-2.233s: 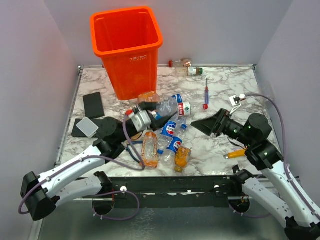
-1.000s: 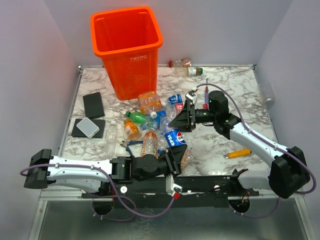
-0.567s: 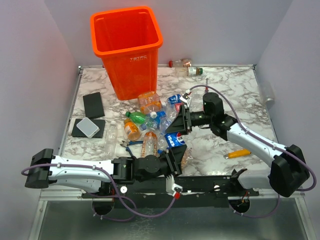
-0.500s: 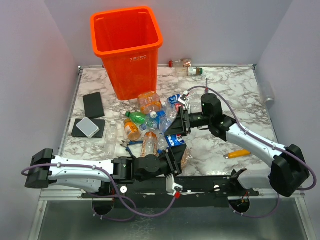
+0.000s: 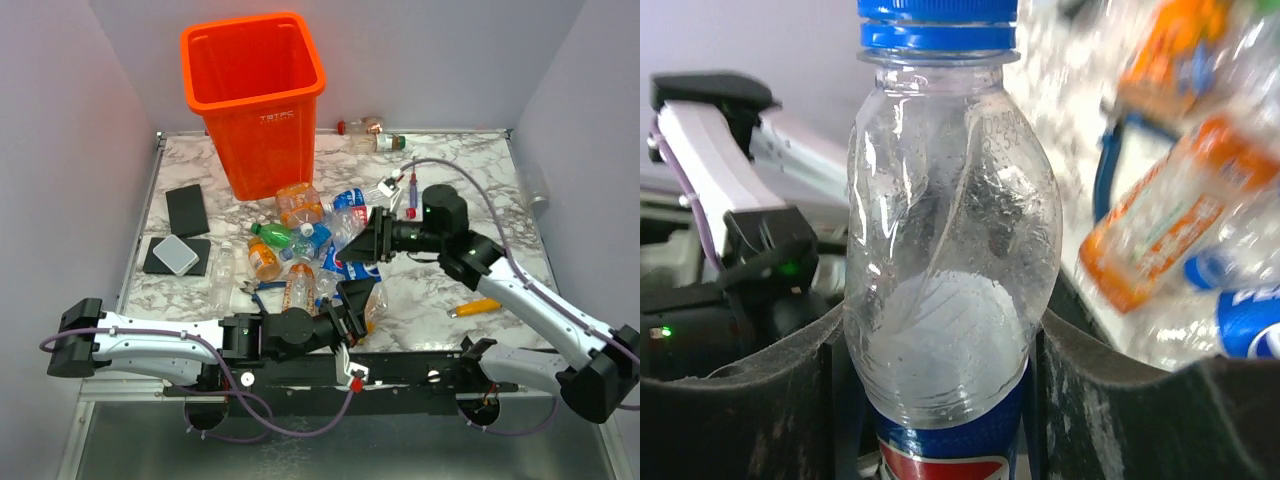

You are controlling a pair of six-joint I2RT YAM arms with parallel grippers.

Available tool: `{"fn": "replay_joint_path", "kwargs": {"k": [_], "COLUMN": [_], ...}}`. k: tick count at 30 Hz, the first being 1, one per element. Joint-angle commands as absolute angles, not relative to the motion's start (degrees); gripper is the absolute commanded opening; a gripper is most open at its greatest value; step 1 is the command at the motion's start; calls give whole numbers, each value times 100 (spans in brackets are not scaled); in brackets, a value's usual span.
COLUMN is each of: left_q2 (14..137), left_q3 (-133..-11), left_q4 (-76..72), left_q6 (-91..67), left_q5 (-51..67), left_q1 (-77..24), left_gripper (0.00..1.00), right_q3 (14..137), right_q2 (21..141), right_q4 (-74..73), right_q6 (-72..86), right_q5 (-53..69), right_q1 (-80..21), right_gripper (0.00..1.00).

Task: Put the plastic bottles in the bin
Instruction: Pick up the plastic bottle at the center of the board.

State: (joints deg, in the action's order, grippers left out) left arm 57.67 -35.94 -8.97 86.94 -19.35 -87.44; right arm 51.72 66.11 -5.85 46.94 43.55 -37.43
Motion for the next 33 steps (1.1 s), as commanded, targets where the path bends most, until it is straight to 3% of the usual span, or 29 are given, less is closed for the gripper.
{"fn": "replay_joint_path", "kwargs": {"k": [1, 6, 11, 15, 18, 21, 27, 33], "left_q2": [5513, 5370, 5249, 5455, 5877, 6013, 6085, 6832], "left_q3": [-3614, -3456, -3717, -4126, -4787, -4863, -4983, -5584], "left_q4": [-1217, -1253, -996, -822, -641, -1770, -3706, -4380], "left_q6": [7692, 6637, 4008, 1590, -55, -1871, -3807, -4571], "left_q5": [-2005, -2307, -2425, -1113, 222, 1740, 1852, 2342], "left_q1": [-8755, -8759, -8705, -8108, -7122, -5891, -4418, -4056], "left_gripper": [99, 99, 99, 99, 99, 99, 99, 99], "right_q3": [5921, 6163, 5512, 5134, 4995, 4844, 4705, 4586], "right_q2": [5885, 5199, 4193, 3802, 3718, 3626, 3467, 3598], "right_q4": [-1391, -1799, -1372, -1396, -1489, -1465, -1549, -1559], "right_q6": [3552, 2665, 1782, 1509, 1386, 1371, 1447, 1450], "right_q5": [2609, 1259, 1054, 1116, 1355, 1593, 1705, 1983], "right_q1": [-3720, -3716, -3718, -3717, -3718, -3718, -3718, -3718], "right_gripper": [43, 43, 43, 43, 42, 42, 42, 41]}}
